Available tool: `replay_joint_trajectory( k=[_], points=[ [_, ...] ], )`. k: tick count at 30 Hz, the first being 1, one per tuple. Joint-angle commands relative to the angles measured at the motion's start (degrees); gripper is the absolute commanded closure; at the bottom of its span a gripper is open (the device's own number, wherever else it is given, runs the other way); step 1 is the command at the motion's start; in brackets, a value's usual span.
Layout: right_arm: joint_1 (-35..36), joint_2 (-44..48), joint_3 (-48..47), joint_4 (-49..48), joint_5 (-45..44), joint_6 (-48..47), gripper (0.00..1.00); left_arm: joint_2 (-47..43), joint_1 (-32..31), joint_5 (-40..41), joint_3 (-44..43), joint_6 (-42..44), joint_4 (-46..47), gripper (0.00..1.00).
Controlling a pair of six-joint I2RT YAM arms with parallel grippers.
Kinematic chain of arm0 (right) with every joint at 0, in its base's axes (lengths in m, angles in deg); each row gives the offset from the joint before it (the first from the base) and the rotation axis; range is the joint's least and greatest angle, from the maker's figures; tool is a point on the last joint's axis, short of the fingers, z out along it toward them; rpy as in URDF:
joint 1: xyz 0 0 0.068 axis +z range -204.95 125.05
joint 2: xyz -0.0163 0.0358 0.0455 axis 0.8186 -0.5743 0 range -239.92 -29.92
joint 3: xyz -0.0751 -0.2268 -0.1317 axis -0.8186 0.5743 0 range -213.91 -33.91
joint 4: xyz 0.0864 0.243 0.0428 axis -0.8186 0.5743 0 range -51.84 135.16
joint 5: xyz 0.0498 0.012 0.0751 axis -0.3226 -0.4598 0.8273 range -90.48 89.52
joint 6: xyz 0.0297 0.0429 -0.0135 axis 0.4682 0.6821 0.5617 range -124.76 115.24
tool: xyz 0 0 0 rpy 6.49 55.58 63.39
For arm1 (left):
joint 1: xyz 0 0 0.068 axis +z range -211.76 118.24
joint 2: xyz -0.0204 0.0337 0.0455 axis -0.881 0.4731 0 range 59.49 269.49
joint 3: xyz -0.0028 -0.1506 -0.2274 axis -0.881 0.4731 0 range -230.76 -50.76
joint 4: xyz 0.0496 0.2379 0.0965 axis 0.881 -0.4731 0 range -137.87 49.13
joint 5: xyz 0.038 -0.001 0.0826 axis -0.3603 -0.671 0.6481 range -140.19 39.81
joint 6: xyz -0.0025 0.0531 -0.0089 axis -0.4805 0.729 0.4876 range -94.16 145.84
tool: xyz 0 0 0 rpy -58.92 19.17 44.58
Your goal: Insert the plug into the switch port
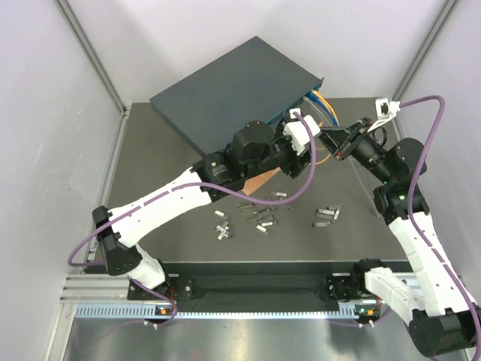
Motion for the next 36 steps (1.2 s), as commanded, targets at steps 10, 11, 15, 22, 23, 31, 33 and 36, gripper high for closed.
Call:
replay_joint_trajectory(
  k=[10, 11, 15, 22, 23, 31, 33, 36],
  points=[
    [2.66, 2.27, 1.55, -4.01, 1.03, 1.50, 1.00, 2.77, -0.04, 3.79, -4.91, -1.21, 5.05, 0.52],
    [2.75, 2.36, 1.55, -4.01, 1.38, 1.59, 1.00, 2.85, -0.04, 4.14, -4.73, -1.21, 4.88, 0.59],
    [2.66, 2.62, 1.37, -3.22, 2.96, 2.12, 1.00, 2.16, -0.04, 4.93, -3.50, 0.98, 4.79, 0.89],
    [1.61, 2.97, -6.86, 15.10, 2.96, -10.32, 0.39, -2.85, -0.04, 0.72, 0.98, 9.59, 3.30, 1.00],
    [1.00, 3.06, -8.37, 18.11, 4.10, -12.71, 0.31, -4.69, -0.04, 0.28, 2.72, 11.34, 2.86, 1.00],
    [-0.41, -0.88, -20.76, 41.85, 13.50, -34.06, 0.17, -12.34, -0.13, -4.64, 10.82, 36.21, 0.84, 1.00],
    [-0.33, -4.65, -23.23, 49.37, 17.72, -36.89, 0.16, -14.19, -0.22, -6.75, 13.19, 43.83, -0.13, 1.00],
    [-0.41, -8.01, -28.06, 58.71, 21.86, -45.15, 0.18, -16.65, -0.83, -7.98, 16.53, 54.03, -1.27, 1.00]
  ],
)
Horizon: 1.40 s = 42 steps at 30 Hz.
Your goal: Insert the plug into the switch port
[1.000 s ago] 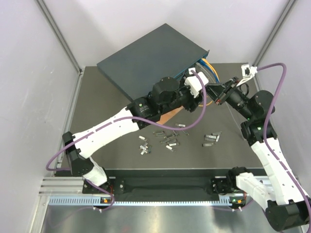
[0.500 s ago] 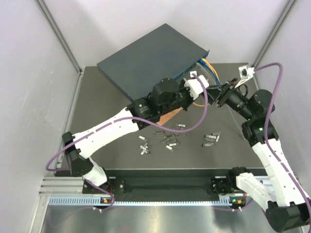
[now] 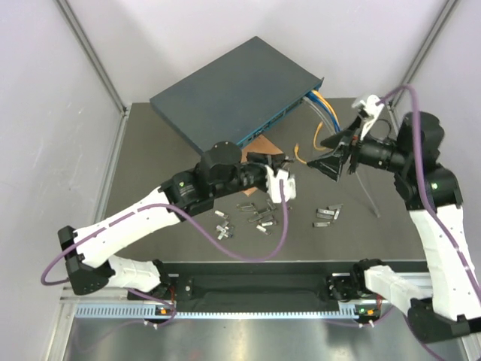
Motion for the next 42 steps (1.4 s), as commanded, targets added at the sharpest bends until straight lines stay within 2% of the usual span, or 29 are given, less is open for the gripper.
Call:
replay_joint_trajectory(
  k=[1, 7, 12, 14, 16, 20, 23, 42],
  points=[
    [-0.44, -5.21, -5.57, 16.77, 7.17, -14.68, 0.19, -3.34, -0.99, -3.53, 4.01, 17.89, -0.64, 1.00],
    [1.23, -9.00, -9.64, 24.69, 6.56, -19.55, 0.30, -6.34, -2.92, -1.35, 10.43, 33.81, -0.39, 1.00],
    [6.94, -6.56, -5.43, 22.25, 0.77, -17.71, 0.32, -6.43, -6.52, 6.03, 14.13, 40.40, 4.27, 1.00],
    [8.69, -5.23, -2.70, 18.49, -0.63, -15.87, 0.31, -6.51, -7.84, 9.02, 16.49, 42.51, 7.95, 1.00],
    [10.10, -3.56, -0.33, 15.92, -2.74, -14.46, 0.31, -6.51, -8.46, 10.44, 17.38, 43.23, 9.63, 1.00],
    [13.44, -3.38, 1.70, 12.14, -11.17, -13.66, 0.37, -5.46, -9.07, 12.82, 17.21, 43.23, 11.31, 1.00],
    [15.11, -4.43, 1.44, 11.52, -12.33, -13.66, 0.41, -4.93, -9.16, 13.17, 16.60, 42.88, 11.31, 1.00],
    [22.50, -7.60, 0.12, 13.09, -15.41, -19.37, 0.43, -4.41, -9.16, 12.82, 17.82, 44.02, 10.26, 1.00]
  ],
)
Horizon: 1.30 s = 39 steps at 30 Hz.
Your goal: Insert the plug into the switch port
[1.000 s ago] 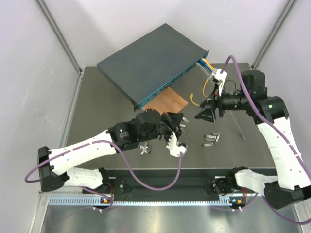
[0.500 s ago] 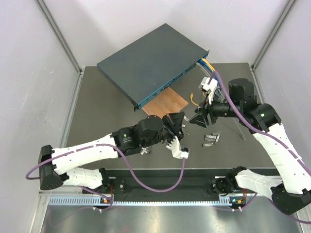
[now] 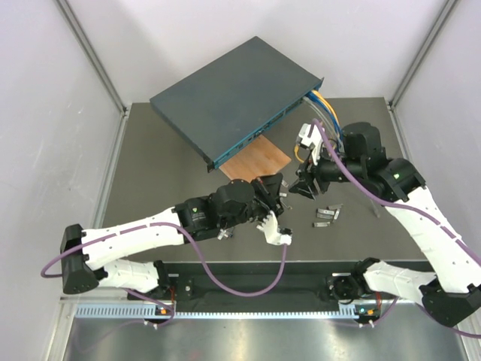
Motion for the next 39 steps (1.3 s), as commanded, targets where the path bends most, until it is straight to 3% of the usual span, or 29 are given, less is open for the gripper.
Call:
replay_joint_trajectory(
  k=[1, 11, 28, 31, 39],
  points=[
    [1.96, -0.60, -1.78, -0.83, 1.02, -2.11, 0.43, 0.08, -0.33, -1.41, -0.05, 0.85, 4.55, 1.00],
    [2.14, 0.45, -1.96, 1.63, -0.28, -3.16, 0.35, -0.27, -0.33, -1.23, 0.74, 0.68, 4.20, 1.00],
    [0.99, 0.90, 0.06, 0.23, 1.64, -1.06, 0.38, 0.25, -0.33, -1.06, 0.47, 0.59, 4.81, 1.00],
    [1.08, -0.51, -0.38, -0.90, 1.73, 0.08, 0.41, 0.78, -0.33, -1.14, 0.12, 0.76, 5.43, 1.00],
    [1.87, -2.27, -1.60, -3.11, -0.81, 1.23, 0.61, 1.48, -0.33, -1.06, -0.67, 0.68, 5.17, 1.00]
  ],
)
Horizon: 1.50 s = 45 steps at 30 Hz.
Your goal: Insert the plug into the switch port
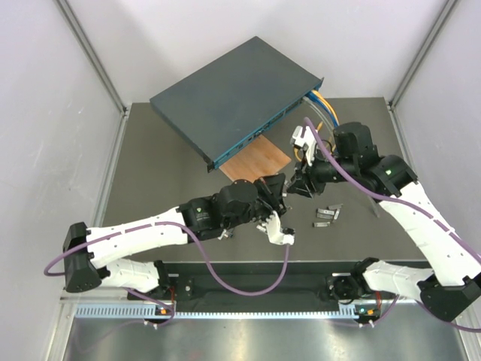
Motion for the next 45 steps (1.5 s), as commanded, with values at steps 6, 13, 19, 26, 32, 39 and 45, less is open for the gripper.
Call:
replay_joint_trajectory(
  k=[6, 13, 19, 26, 32, 39, 45],
  points=[
    [1.59, -0.40, -1.08, -4.16, -3.36, -0.39, 0.76, 1.36, -0.29, -0.44, -2.22, -0.66, 3.35, 1.00],
    [2.38, -0.13, -0.20, -4.16, -6.00, -1.36, 0.63, 2.41, -0.29, -0.27, -3.02, -1.54, 3.35, 1.00],
    [2.38, 0.04, 0.85, -3.98, -7.05, -1.63, 0.66, 3.11, -0.29, 0.61, -3.81, -2.33, 3.62, 1.00],
    [2.38, 0.48, 1.65, -3.46, -7.93, -1.98, 0.58, 3.12, -0.29, 0.88, -3.90, -2.42, 3.53, 1.00],
    [2.38, 0.31, 2.08, -3.10, -9.34, -2.15, 0.59, 3.29, -0.29, 1.40, -3.98, -2.51, 4.06, 1.00],
    [2.38, -0.39, 2.61, -3.01, -9.78, -2.07, 0.57, 2.94, -0.29, 1.49, -3.37, -2.51, 4.32, 1.00],
    [2.38, -0.48, 2.44, -3.54, -11.01, -1.71, 1.00, 2.85, -0.29, 1.75, -3.28, -2.51, 4.41, 1.00]
  ],
)
